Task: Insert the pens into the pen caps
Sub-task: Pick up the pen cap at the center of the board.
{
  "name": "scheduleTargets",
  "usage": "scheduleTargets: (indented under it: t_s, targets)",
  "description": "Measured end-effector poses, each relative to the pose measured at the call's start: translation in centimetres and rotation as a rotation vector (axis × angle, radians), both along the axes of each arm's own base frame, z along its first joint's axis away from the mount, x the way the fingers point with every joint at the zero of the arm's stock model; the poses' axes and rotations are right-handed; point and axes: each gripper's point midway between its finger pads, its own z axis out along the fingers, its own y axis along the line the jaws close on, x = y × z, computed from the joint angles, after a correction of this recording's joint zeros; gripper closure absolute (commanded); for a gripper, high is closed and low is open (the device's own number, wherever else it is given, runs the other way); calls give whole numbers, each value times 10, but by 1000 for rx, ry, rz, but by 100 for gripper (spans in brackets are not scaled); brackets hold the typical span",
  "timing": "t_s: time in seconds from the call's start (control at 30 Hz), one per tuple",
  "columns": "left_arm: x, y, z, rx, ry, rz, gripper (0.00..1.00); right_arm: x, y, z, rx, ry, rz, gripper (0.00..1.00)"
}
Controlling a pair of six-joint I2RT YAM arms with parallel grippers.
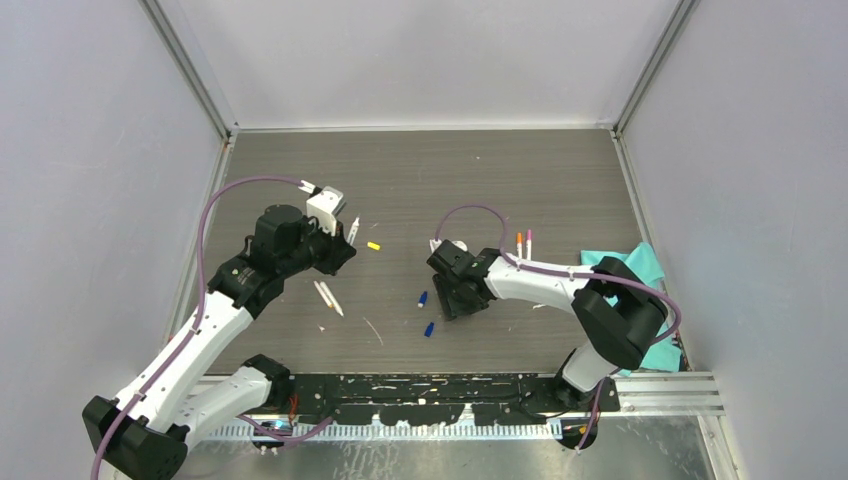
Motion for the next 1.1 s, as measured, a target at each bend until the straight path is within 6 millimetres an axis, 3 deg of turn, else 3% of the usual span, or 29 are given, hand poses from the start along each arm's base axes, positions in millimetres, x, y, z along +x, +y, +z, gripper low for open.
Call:
scheduleTargets:
  t_s: [0.3,0.73,1.1]
  targets:
    - [0,0,0,0,0,0,100,5,-5,0,-11,-10,-19,46]
    - [0,0,0,0,0,0,100,29,-29,-4,-43,-21,-95,46]
    - [0,0,0,0,0,0,100,45,-25,-4,-49,2,-93,46]
